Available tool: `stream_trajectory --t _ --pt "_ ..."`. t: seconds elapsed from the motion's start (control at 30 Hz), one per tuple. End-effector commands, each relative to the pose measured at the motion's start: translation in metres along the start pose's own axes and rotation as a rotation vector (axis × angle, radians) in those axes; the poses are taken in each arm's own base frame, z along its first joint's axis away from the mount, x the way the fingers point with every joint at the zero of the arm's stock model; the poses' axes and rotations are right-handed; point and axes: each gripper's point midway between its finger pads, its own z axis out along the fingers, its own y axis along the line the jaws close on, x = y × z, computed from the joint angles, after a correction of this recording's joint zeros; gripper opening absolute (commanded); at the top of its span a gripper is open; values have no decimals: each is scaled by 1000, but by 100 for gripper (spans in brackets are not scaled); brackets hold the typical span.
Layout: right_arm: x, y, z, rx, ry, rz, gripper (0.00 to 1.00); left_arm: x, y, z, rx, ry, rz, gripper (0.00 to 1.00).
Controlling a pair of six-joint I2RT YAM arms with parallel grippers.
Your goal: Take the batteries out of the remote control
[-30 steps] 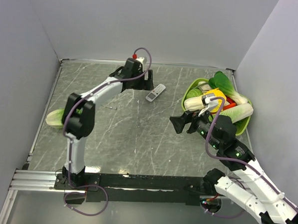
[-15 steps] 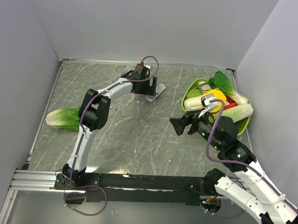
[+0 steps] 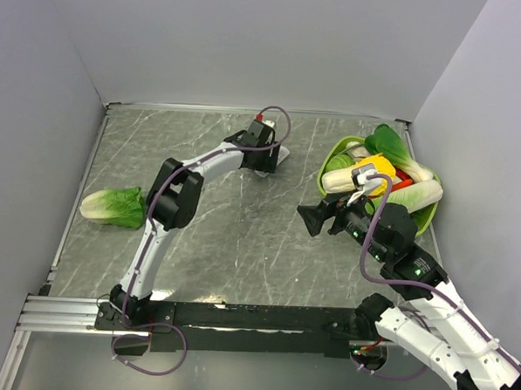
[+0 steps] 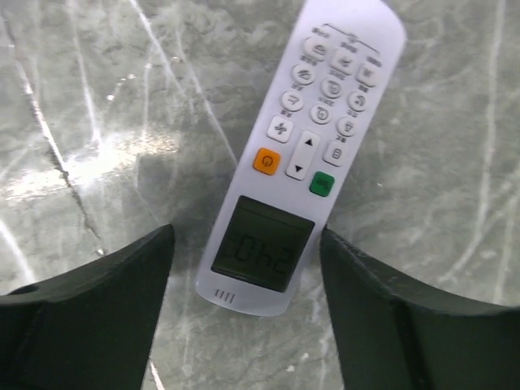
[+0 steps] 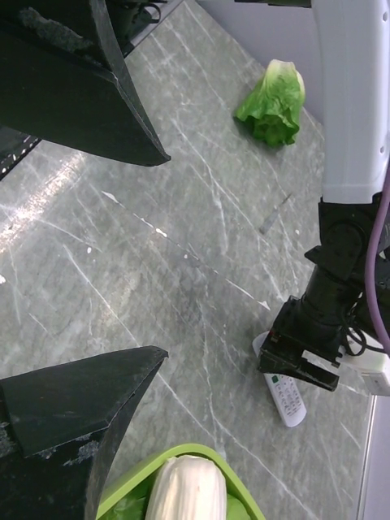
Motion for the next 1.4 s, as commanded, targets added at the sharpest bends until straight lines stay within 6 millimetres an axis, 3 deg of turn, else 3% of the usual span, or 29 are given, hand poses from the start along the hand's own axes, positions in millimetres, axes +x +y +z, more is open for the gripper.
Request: stream_trajectory --t 0.0,0.17,0.2,0.3,0.33,0.37,0.5,0.53,0.6,0.67,0.73,0.77,0.8,0.83,0.87,0.9,0.93,0.97,1.03,1.2,1.37 --pt "-9 1 1 -4 -35 -13 100 2 3 0 -117 -23 76 72" --pt "-10 -2 0 17 -45 -14 100 15 0 -3 -150 10 127 44" --pt "-10 -3 -1 19 -43 -14 100 16 1 -5 -152 15 124 32" --pt "-6 -5 -2 30 -37 0 100 19 -1 -18 -142 23 77 19" --pt "-6 -6 -3 34 -41 5 100 37 1 -20 -130 61 51 17" --pt "-5 -6 -3 35 -40 9 100 23 -8 -35 -88 13 23 15" --pt "3 -8 -4 41 -42 42 100 44 -38 -70 112 47 -67 10" --pt "1 -8 -3 41 -58 46 100 64 -36 -75 128 91 -104 9" --pt "8 -10 0 40 -60 39 100 63 -47 -98 205 77 -133 6" --pt "5 -3 4 -16 -95 -4 100 83 -55 -121 288 124 -167 3" --pt "21 0 10 -66 -84 -88 100 99 -63 -147 373 160 -182 2" --pt "12 2 13 -82 -135 -110 99 102 -67 -158 408 170 -186 1" --pt "26 -3 17 -77 -120 -157 99 117 -67 -166 432 200 -192 1" --pt "21 -4 20 -73 -161 -167 99 110 -76 -190 502 177 -191 1" --pt "9 -5 22 -68 -227 -191 99 112 -79 -201 534 179 -191 1" --pt "18 -10 28 -55 -229 -202 99 122 -77 -209 546 196 -195 1" --pt "19 -10 32 -59 -241 -217 98 119 -83 -231 598 184 -184 1" --pt "14 -2 35 -111 -281 -343 98 122 -83 -241 619 191 -178 1" --pt "29 3 44 -167 -246 -449 93 127 -83 -266 657 180 -157 1" --pt "45 21 46 -323 -212 -680 90 158 -75 -299 696 213 -176 1" --pt "69 39 41 -479 -226 -786 83 164 -70 -325 710 192 -166 1"
